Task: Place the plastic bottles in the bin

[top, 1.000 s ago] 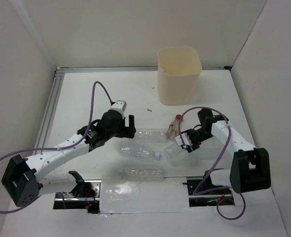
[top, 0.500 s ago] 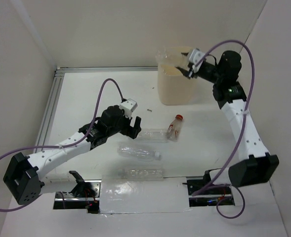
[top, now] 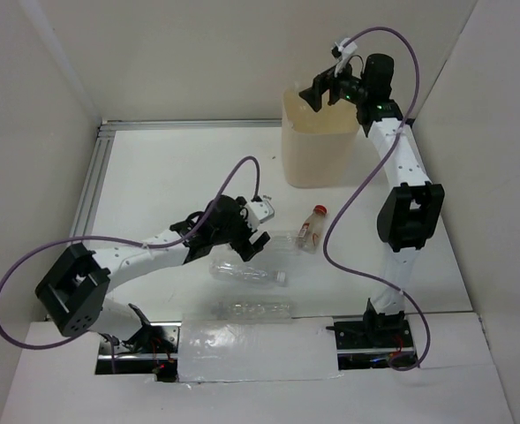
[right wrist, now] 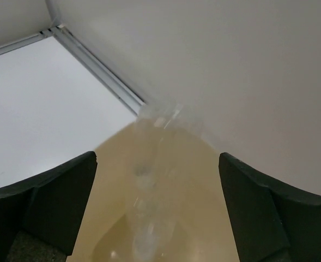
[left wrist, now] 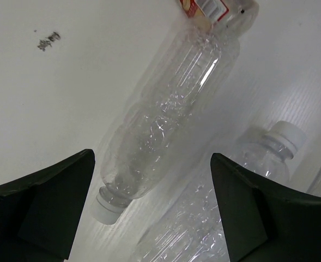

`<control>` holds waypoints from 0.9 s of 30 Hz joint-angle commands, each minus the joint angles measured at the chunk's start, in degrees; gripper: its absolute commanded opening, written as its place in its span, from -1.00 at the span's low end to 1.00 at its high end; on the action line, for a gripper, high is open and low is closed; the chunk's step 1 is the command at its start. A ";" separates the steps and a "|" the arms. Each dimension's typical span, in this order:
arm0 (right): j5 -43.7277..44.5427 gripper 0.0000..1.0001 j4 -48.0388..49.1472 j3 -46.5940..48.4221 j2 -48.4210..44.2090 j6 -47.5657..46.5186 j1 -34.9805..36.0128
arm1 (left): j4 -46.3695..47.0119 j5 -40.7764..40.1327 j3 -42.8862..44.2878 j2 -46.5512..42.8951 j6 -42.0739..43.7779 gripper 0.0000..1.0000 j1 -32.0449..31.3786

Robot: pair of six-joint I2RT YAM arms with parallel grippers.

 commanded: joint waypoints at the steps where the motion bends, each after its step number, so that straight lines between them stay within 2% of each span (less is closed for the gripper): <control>1: -1.12 1.00 -2.55 3.33 -2.27 5.16 -1.72 | 4.70 2.46 3.03 3.38 5.74 1.00 -1.01; 6: -1.65 1.00 -7.21 3.33 -7.10 5.68 -4.70 | 6.73 -1.57 4.87 8.40 9.09 1.00 -3.12; 9: -8.49 1.00 -9.76 -0.26 -13.24 6.30 -8.38 | 8.65 -2.90 6.10 12.00 11.01 1.00 -3.12; 11: -12.62 1.00 -11.25 -6.04 -16.50 6.31 -10.24 | 9.19 -2.90 7.15 14.20 11.55 1.00 -3.12; 14: -17.64 1.00 -15.45 -13.77 -23.01 2.72 -12.70 | 7.61 -0.45 10.32 19.56 13.05 0.90 -3.12; 19: -25.73 1.00 -24.95 -22.24 -30.39 -8.52 -16.22 | 4.97 -0.44 12.87 24.23 13.57 0.51 -3.12; 20: -26.78 1.00 -26.36 -23.38 -32.32 -9.94 -16.23 | 4.19 -0.44 13.48 24.23 13.57 0.39 -3.12; 21: -28.71 1.00 -29.33 -25.57 -33.21 -11.61 -17.10 | 4.18 -1.05 14.10 24.23 13.05 0.11 -3.12; 24: -30.74 0.98 -35.14 -29.87 -36.81 -20.21 -18.42 | 3.56 -2.46 14.10 21.35 13.05 -0.32 -3.12; 27: -30.22 0.85 -37.79 -34.18 -40.41 -26.03 -19.03 | 2.33 -4.13 14.10 17.21 11.21 -0.38 -2.60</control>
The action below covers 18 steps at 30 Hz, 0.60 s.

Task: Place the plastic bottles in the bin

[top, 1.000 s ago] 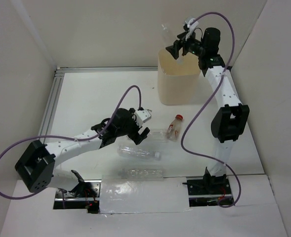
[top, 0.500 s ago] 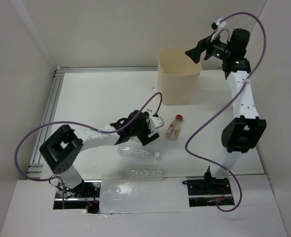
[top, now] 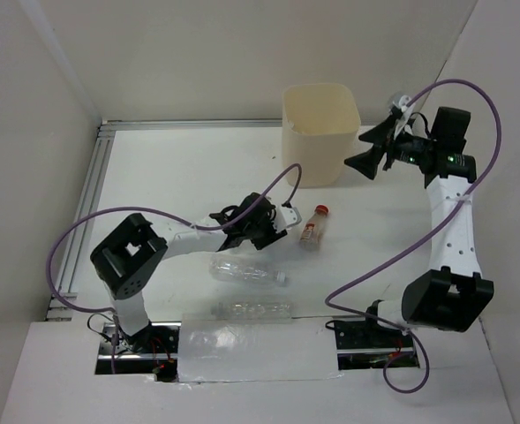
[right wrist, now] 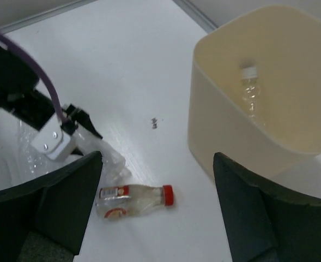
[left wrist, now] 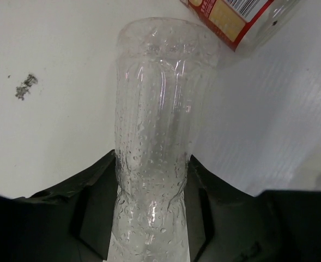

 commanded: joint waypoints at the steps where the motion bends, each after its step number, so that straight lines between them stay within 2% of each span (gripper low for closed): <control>1: -1.94 0.76 -7.40 -4.12 -4.73 -10.12 -1.01 | 0.12 -1.31 1.34 -9.32 -0.88 -0.42 0.49; 2: -1.06 0.52 -7.40 -5.26 -5.69 -10.65 -1.53 | 0.12 -1.31 1.34 -11.44 -2.37 -0.45 1.18; 3: 1.82 -0.22 -5.14 -8.06 -9.01 -9.35 -1.53 | 0.12 0.25 2.82 -15.64 -4.12 -0.49 1.97; 4: 4.02 -0.22 -2.85 -9.92 -9.04 -9.34 -1.53 | 0.12 0.27 2.83 -15.68 -4.14 -0.49 1.98; 5: 6.83 -0.75 -0.04 -12.02 -10.35 -4.99 -1.53 | 0.12 2.10 4.40 -19.43 -5.80 -0.51 2.76; 6: 10.25 -0.94 3.03 -14.39 -13.49 -2.34 -1.53 | 0.12 3.42 5.46 -20.94 -6.86 -0.51 3.55; 7: 17.77 -1.00 9.50 -19.29 -15.00 0.82 -1.53 | 1.17 4.83 6.51 -22.09 -8.00 -0.53 3.56; 8: 21.32 -1.00 11.22 -21.25 -16.24 4.77 -1.53 | 1.96 7.54 7.74 -22.88 -9.14 -0.53 4.43; 12: 32.77 -1.00 9.84 -24.61 -16.00 12.33 -1.53 | 9.42 11.78 16.08 -22.02 -16.77 -0.53 7.68; 14: 31.05 -1.00 3.02 -23.30 -12.48 10.62 -1.53 | 15.21 13.10 18.73 -18.16 -20.38 -0.51 9.01; 15: 29.90 -1.00 0.80 -22.77 -11.08 8.61 -1.53 | 21.33 13.10 21.87 -16.40 -24.06 -0.51 9.62; 18: 27.25 -1.00 -3.00 -23.55 -8.34 7.10 -1.53 | 30.06 12.58 27.77 -6.92 -30.84 -0.48 11.73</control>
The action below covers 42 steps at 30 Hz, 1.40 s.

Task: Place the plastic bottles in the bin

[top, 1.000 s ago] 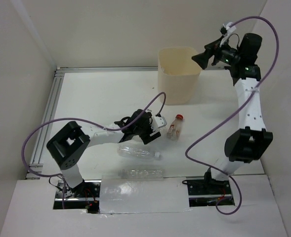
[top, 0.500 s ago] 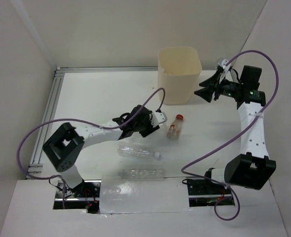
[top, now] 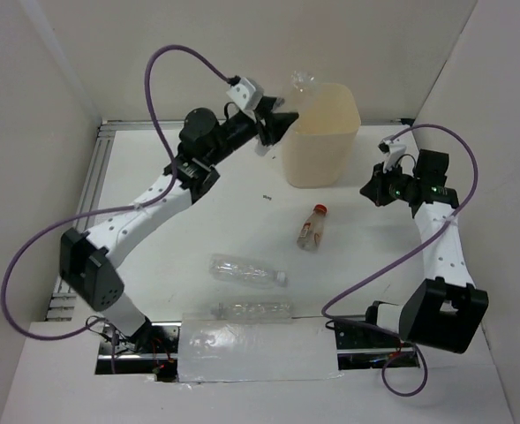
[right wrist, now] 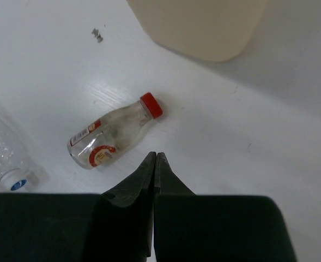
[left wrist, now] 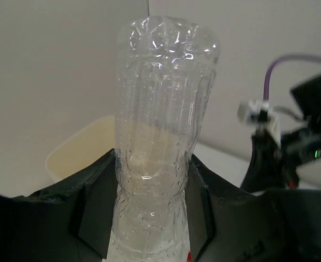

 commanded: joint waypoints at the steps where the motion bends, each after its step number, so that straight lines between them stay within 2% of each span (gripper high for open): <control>1: 0.52 -1.00 -4.23 -1.02 1.45 0.23 -0.27 | 18.01 0.56 8.25 10.64 -14.27 -0.48 2.38; 3: 0.52 -1.00 -2.91 -4.09 0.14 -0.46 -0.27 | 22.95 -1.38 13.02 18.82 -18.78 -0.48 2.91; 4: 0.52 -1.00 -2.30 -5.93 -1.26 -0.47 -0.27 | 25.76 -3.56 18.70 21.54 -22.63 -0.46 2.91; 5: 0.52 -1.00 -1.60 -6.82 -2.06 -0.47 -0.27 | 25.79 -4.28 22.24 24.44 -24.41 -0.46 3.61; 6: 0.52 -1.00 -1.59 -7.61 -3.19 -1.34 -0.27 | 25.79 -6.11 29.76 30.21 -26.95 -0.46 3.62; 9: 1.13 -0.94 -1.59 -9.99 -4.87 -2.92 0.44 | 22.90 -9.11 40.17 38.15 -29.69 -0.40 3.62; 10: 1.13 -0.77 -1.59 -10.51 -4.88 -4.24 1.05 | 22.89 -11.04 45.60 42.62 -31.09 -0.37 3.62; 11: 1.13 -0.28 -2.20 -11.39 -5.57 -5.12 1.05 | 22.37 -12.10 47.83 44.49 -31.80 -0.31 3.62; 14: 1.13 0.20 -2.73 -12.19 -6.11 -7.23 2.28 | 19.56 -16.14 54.33 49.94 -31.55 -0.09 3.62; 15: 1.13 0.47 -2.73 -12.80 -6.11 -7.24 2.28 | 17.46 -16.76 54.96 50.65 -31.55 -0.03 3.62; 17: 0.43 0.73 -2.73 -13.33 -6.11 -8.99 2.81 | 15.87 -17.38 53.49 51.18 -29.71 0.31 3.62; 18: -0.53 0.92 -2.73 -14.03 -6.11 -9.60 3.51 | 15.86 -17.38 52.00 50.67 -28.83 0.74 3.62; 20: -2.90 1.00 -2.73 -14.04 -5.41 -13.19 4.30 | 14.72 -14.67 48.75 49.96 -28.29 1.00 4.14; 22: -6.84 1.00 -3.51 -14.04 -4.52 -18.54 5.18 | 14.72 -13.44 46.81 48.04 -27.77 1.00 4.14; 23: -8.00 1.00 -4.13 -14.04 -3.65 -27.28 6.05 | 14.72 -11.78 46.80 47.42 -27.24 1.00 4.14; 24: -8.79 1.00 -4.75 -15.17 -3.65 -32.06 6.58 | 12.19 -10.45 48.02 46.89 -27.24 1.00 4.14; 25: -9.32 1.00 -5.27 -15.79 -3.65 -43.33 7.37 | 10.34 -7.74 50.46 45.40 -25.59 1.00 4.14; 26: -10.20 1.00 -5.89 -16.49 -3.65 -43.45 7.38 | 8.32 -7.72 50.49 44.08 -25.57 1.00 4.14; 27: -10.20 1.00 -5.90 -17.19 -3.65 -55.02 7.90 | 6.47 -5.63 50.49 42.15 -23.74 1.00 4.14; 29: -10.73 1.00 -5.29 -19.30 -3.04 -64.14 8.44 | 1.46 -4.12 46.12 36.63 -21.80 1.00 4.67; 30: -10.73 1.00 -5.28 -19.31 -2.51 -75.15 8.96 | -0.30 -3.59 39.22 29.38 -20.48 1.00 5.28; 32: -10.73 1.00 -6.50 -19.31 1.17 -87.85 9.67 | -8.43 -4.98 31.46 21.70 -18.72 1.00 5.81; 33: -10.73 1.00 -6.51 -18.18 2.93 -91.31 10.45 | -11.01 -6.12 27.33 17.92 -18.19 1.00 5.81; 34: -10.73 1.00 -6.51 -17.38 6.51 -93.79 11.24 | -13.56 -7.79 18.41 10.57 -18.19 1.00 5.81; 36: -10.73 1.00 -4.24 -14.75 9.61 -95.74 12.47 | -19.79 -10.77 9.31 3.94 -18.19 1.00 5.81; 39: -7.40 1.00 1.65 -12.38 14.53 -97.66 16.86 | -23.07 -13.59 -14.19 -11.77 -18.98 1.00 5.20; 40: -7.39 1.00 1.66 -12.37 15.85 -99.42 17.66 | -23.60 -14.39 -18.20 -11.83 -18.98 1.00 5.20; 42: -4.68 1.00 0.79 -9.65 18.40 -102.84 19.50 | -26.05 -16.93 -24.72 -19.63 -18.98 1.00 4.67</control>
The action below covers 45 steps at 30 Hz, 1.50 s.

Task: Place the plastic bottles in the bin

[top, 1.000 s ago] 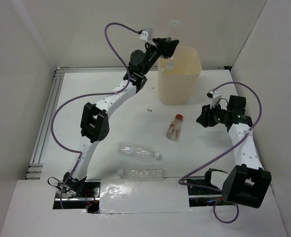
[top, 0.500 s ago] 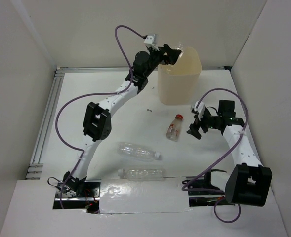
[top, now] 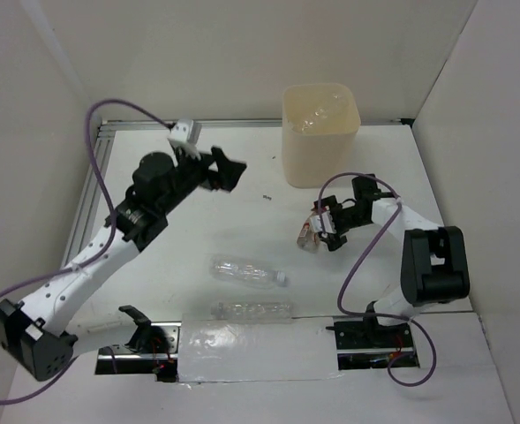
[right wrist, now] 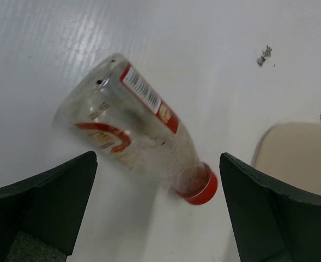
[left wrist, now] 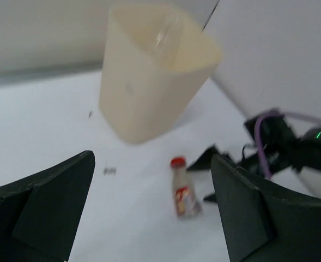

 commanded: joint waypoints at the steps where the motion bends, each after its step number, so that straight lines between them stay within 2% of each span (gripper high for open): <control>1: 2.74 1.00 2.77 5.33 4.72 -18.12 4.44 | -12.87 -4.94 -14.69 -4.19 2.11 1.00 -1.45; 4: 6.78 1.00 3.30 6.83 8.77 -21.28 8.58 | -19.03 -4.34 -20.00 -10.79 4.40 1.00 -1.98; 7: 11.69 0.97 -2.74 12.87 14.47 -26.29 11.48 | -21.69 -1.44 -21.94 -15.01 8.52 1.00 -2.51; 9: 15.47 0.84 -11.00 15.43 17.39 -29.36 12.02 | -22.39 -0.90 -22.73 -16.59 11.16 1.00 -3.20; 14: 15.94 0.24 -18.84 18.61 20.65 -30.44 13.25 | -19.24 4.53 -27.47 -23.09 21.35 1.00 -3.74; 15: 15.23 -0.04 -21.28 19.48 19.78 -30.43 13.25 | -18.27 5.76 -28.35 -24.06 22.41 1.00 -3.74; 17: 10.68 -0.24 -24.28 21.32 16.81 -28.25 13.25 | -14.85 10.57 -30.98 -25.65 25.57 1.00 -3.74; 18: 8.48 -0.41 -27.17 23.86 15.57 -26.58 13.25 | -14.05 12.35 -31.69 -26.18 26.54 1.00 -3.74; 19: 3.41 -0.50 -28.50 25.53 14.16 -24.22 13.25 | -13.26 13.67 -32.22 -26.18 27.07 1.00 -3.74; 21: -1.62 -0.64 -30.79 31.75 10.12 -15.44 14.82 | -12.21 16.40 -32.75 -26.18 28.39 1.00 -3.74; 22: -6.96 -0.68 -30.80 34.14 8.89 -10.88 15.44 | -12.20 17.11 -32.75 -24.18 28.40 1.00 -4.35; 23: -9.10 -0.68 -30.02 36.51 6.53 -0.48 16.84 | -12.20 17.64 -32.75 -23.12 29.09 1.00 -4.96; 24: -10.95 -0.70 -28.44 40.97 5.46 5.89 17.64 | -12.20 17.64 -32.23 -21.89 29.97 1.00 -5.49; 25: -13.31 -0.70 -19.73 42.67 4.32 14.31 18.34 | -12.20 17.64 -31.71 -20.48 30.68 1.00 -6.02; 26: -12.82 -0.73 -12.42 43.73 3.09 34.93 19.13 | -12.20 17.03 -31.18 -17.42 31.64 1.00 -6.54; 27: -11.42 -0.75 -4.43 43.74 0.38 44.96 20.27 | -12.20 17.03 -30.13 -15.91 32.35 1.00 -7.68; 28: -7.23 -0.75 9.66 43.74 -0.61 52.98 20.28 | -12.20 16.50 -30.12 -14.42 33.31 1.00 -8.30; 29: -5.10 -0.75 14.59 44.27 -1.23 62.55 20.28 | -11.68 15.37 -29.25 -11.88 34.89 1.00 -8.92; 31: 2.95 -0.69 22.33 47.51 -0.36 69.12 20.28 | -10.62 15.36 -29.24 -9.84 36.74 1.00 -10.07; 36: 11.61 -0.63 25.89 55.60 8.24 84.16 13.08 | -6.50 12.20 -28.10 -3.87 41.05 1.00 -11.38; 40: 10.75 -0.53 22.92 62.61 15.70 87.16 8.51 | -4.47 11.05 -26.08 2.10 43.34 1.00 -11.38; 44: 8.11 -0.33 17.98 69.66 22.93 88.39 6.49 | -4.47 11.05 -24.49 5.01 45.27 1.00 -11.38; 45: 8.11 -0.10 17.98 70.19 23.90 89.00 5.96 | -4.47 11.05 -24.49 5.80 45.97 1.00 -11.38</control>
